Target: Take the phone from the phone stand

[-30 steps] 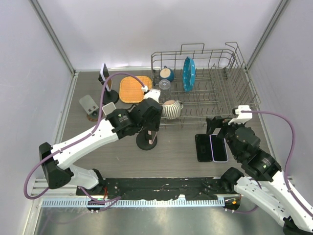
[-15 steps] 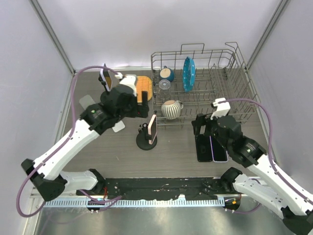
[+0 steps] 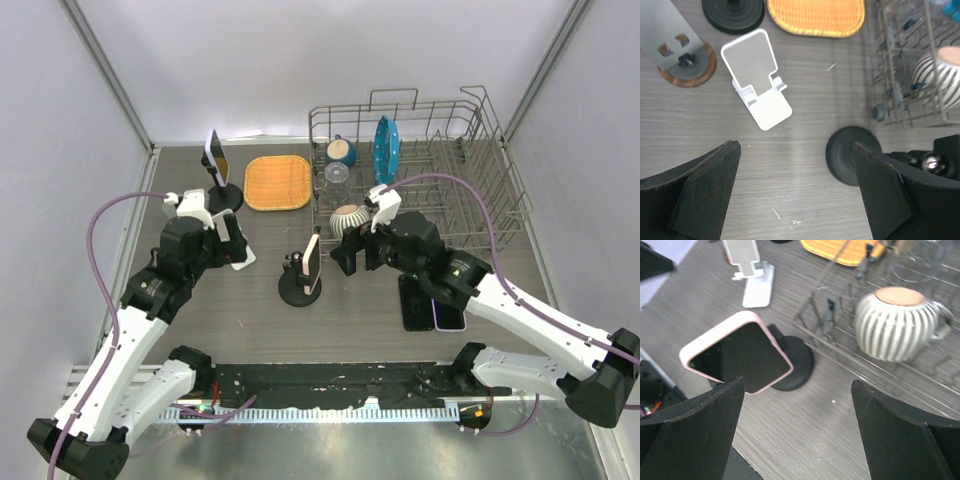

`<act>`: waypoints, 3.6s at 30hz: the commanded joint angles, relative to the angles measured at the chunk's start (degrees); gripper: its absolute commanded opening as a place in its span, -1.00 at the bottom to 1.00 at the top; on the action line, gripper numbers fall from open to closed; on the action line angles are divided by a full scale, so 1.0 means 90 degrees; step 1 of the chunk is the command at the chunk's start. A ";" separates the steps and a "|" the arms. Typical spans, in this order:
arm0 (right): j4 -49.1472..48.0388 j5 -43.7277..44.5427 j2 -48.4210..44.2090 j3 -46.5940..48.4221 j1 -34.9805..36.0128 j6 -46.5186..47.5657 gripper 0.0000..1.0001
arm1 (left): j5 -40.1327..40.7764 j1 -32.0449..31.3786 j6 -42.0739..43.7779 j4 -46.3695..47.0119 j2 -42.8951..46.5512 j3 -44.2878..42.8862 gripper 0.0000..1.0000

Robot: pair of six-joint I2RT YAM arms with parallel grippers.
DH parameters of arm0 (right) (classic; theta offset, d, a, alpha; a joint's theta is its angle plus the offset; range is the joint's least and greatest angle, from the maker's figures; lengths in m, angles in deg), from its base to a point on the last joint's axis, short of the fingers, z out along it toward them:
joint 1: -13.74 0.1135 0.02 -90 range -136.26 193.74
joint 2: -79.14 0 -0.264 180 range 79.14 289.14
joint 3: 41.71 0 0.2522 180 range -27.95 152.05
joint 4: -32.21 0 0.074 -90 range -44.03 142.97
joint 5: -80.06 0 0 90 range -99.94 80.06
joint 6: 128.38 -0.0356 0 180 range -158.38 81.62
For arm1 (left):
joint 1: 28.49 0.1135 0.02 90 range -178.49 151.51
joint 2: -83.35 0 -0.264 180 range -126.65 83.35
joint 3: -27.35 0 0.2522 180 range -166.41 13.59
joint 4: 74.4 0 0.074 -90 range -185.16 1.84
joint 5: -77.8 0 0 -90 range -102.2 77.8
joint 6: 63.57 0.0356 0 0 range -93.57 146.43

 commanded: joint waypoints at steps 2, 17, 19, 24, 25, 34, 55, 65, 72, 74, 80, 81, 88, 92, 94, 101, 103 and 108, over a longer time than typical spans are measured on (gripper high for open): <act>-0.1304 -0.1351 0.0224 0.0340 0.0068 0.0258 0.86 | -0.0118 0.0023 0.0253 0.0635 0.0372 0.0465 0.97; -0.1132 0.2395 0.1150 0.1131 0.1902 0.0063 0.88 | 0.0155 0.0033 0.0351 0.0527 0.0450 0.0593 0.98; -0.0918 0.3274 0.1307 0.1345 0.2147 -0.0161 0.88 | 0.0223 0.0042 0.0351 0.0517 0.0470 0.0593 0.97; -0.0194 0.4964 0.2077 0.2047 0.2782 -0.0747 0.87 | 0.0282 0.0042 0.0351 0.0517 0.0509 0.0622 0.97; -0.0068 0.5217 0.2157 0.2107 0.2841 -0.0854 0.86 | 0.0301 0.0042 0.0342 0.0508 0.0509 0.0622 0.97; 0.0402 0.5552 0.2645 0.2254 0.3018 -0.1402 0.70 | 0.0292 0.0052 0.0351 0.0488 0.0489 0.0622 0.98; -0.1050 0.4576 0.2246 0.1454 0.3008 -0.0134 -0.75 | 0.0077 0.0091 0.0361 0.0576 0.0519 0.0661 0.98; -0.1737 0.3043 0.1777 0.0780 0.2344 0.0677 -0.97 | -0.0109 0.0101 0.0439 0.0761 0.0694 0.0788 0.97; -0.1678 0.2983 0.1767 0.0799 0.2305 0.1127 -0.61 | -0.0255 0.0101 0.0459 0.0801 0.0694 0.0808 0.97; -0.1668 0.3062 0.1767 0.0819 0.2305 0.1117 -0.46 | -0.0275 0.0101 0.0468 0.0810 0.0685 0.0817 0.97; -0.1795 0.3208 0.1787 0.0809 0.2314 0.1098 0.07 | -0.0265 0.0101 0.0459 0.0820 0.0714 0.0827 0.97; -0.1805 0.3247 0.1787 0.0799 0.2305 0.1098 0.14 | -0.0265 0.0091 0.0468 0.0820 0.0724 0.0827 0.97; -0.1932 0.3627 0.1943 0.0770 0.2315 0.1049 0.23 | -0.0265 0.0091 0.0468 0.0820 0.0743 0.0827 0.97; -0.2234 0.3755 0.2079 0.0770 0.2305 0.1088 0.22 | -0.0275 0.0091 0.0468 0.0820 0.0743 0.0827 0.97; -0.2302 0.3736 0.2177 0.0760 0.2305 0.1098 0.22 | -0.0275 0.0091 0.0478 0.0820 0.0743 0.0837 0.97; -0.2322 0.3804 0.2480 0.0809 0.2285 0.1059 0.19 | -0.0314 0.0101 0.0488 0.0820 0.0733 0.0837 0.97; -0.2332 0.3823 0.2519 0.0780 0.2276 0.1039 0.18 | -0.0314 0.0101 0.0498 0.0820 0.0733 0.0837 0.97; -0.2332 0.3784 0.2470 0.0702 0.2188 0.0941 0.06 | -0.0333 0.0111 0.0517 0.0820 0.0724 0.0837 0.97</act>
